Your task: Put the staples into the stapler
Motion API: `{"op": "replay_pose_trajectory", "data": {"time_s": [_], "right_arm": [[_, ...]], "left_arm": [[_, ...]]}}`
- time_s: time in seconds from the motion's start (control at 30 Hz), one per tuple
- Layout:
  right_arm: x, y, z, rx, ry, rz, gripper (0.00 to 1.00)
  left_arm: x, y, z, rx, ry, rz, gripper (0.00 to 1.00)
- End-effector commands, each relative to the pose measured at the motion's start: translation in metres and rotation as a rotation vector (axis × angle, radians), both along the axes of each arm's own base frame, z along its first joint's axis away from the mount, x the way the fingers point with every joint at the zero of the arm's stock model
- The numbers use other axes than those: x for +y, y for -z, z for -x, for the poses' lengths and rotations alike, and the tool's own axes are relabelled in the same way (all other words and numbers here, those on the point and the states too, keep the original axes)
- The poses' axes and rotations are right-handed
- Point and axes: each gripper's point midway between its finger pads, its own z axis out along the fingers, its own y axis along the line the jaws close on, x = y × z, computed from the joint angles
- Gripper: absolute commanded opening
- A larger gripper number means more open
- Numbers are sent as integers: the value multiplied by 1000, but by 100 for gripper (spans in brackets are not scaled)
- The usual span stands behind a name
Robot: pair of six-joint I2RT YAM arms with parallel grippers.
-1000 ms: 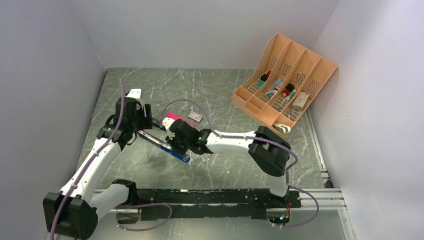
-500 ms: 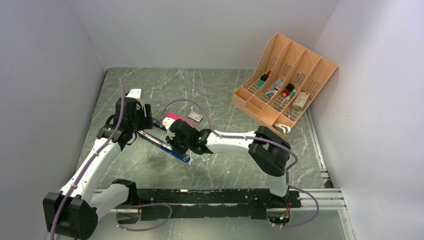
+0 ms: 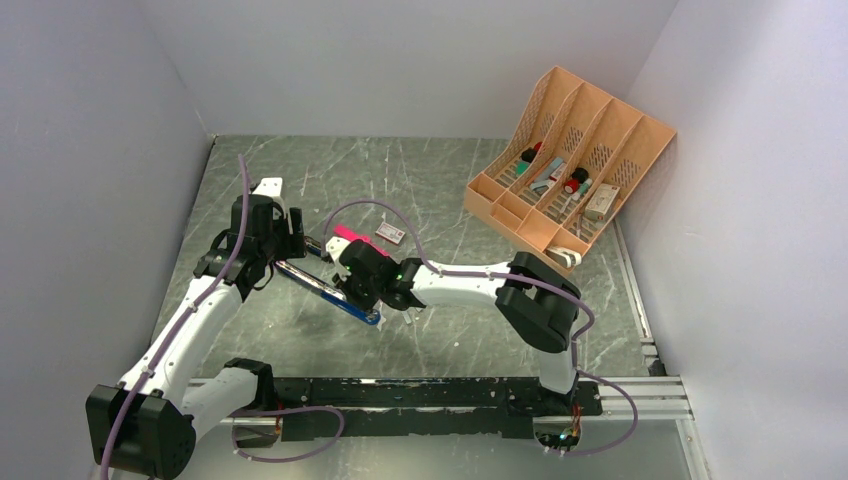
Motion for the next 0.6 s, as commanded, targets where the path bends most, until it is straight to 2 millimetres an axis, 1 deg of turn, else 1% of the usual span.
{"op": "replay_pose_trajectory", "data": {"time_s": [0.0,0.23,0.43,0.57], "right_arm": [[1,3,-3,-5,14,16,0],[1,2,-3,-5,16,14,0],[3,-10,-5,-32,19,-32,0],[4,-14,-6,-40,22,-47,0]], "left_arm": [[-5,-8,-2,-34,25,6,74],[-5,-8,-2,-34,25,7,74],[-4,-8,-2,-34,24,6,74],[-5,-9,-2,-37,25,7,74]]}}
